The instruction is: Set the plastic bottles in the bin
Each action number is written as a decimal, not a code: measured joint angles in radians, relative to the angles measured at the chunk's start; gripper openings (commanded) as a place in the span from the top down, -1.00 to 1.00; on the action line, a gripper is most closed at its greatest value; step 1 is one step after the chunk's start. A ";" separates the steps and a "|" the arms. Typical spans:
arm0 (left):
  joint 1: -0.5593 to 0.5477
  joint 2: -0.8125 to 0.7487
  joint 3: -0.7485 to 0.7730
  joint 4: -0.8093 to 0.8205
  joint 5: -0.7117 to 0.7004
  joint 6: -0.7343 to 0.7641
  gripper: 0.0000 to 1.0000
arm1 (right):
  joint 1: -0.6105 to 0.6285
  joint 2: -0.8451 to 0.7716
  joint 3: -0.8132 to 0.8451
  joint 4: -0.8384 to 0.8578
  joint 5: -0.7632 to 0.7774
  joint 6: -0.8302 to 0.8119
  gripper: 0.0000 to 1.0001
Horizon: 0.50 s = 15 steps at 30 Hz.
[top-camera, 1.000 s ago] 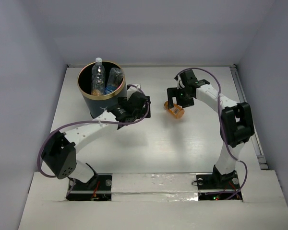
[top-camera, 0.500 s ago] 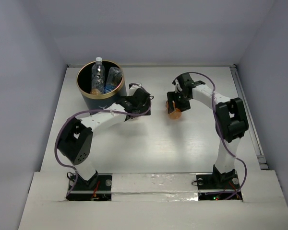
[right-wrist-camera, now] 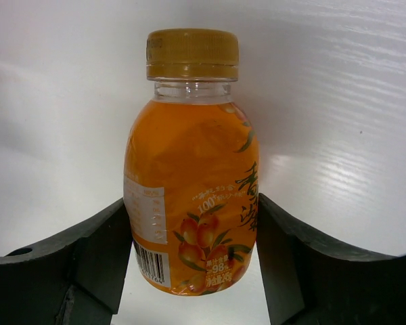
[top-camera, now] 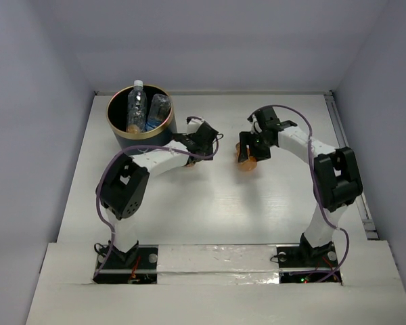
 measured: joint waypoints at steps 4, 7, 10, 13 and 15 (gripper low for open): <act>0.002 0.024 -0.006 0.013 -0.023 0.006 -0.98 | 0.000 -0.074 -0.042 0.033 -0.019 0.023 -0.11; 0.003 0.034 -0.012 0.035 -0.026 0.010 -0.84 | 0.000 -0.123 -0.076 0.061 -0.035 0.040 -0.11; 0.009 0.053 -0.013 0.056 -0.024 0.013 -0.44 | 0.000 -0.158 -0.106 0.087 -0.045 0.055 -0.11; 0.014 0.062 -0.020 0.074 -0.012 0.018 -0.05 | 0.000 -0.191 -0.138 0.103 -0.049 0.066 -0.11; 0.016 0.062 -0.026 0.080 -0.003 0.025 0.05 | 0.000 -0.213 -0.152 0.104 -0.048 0.071 -0.11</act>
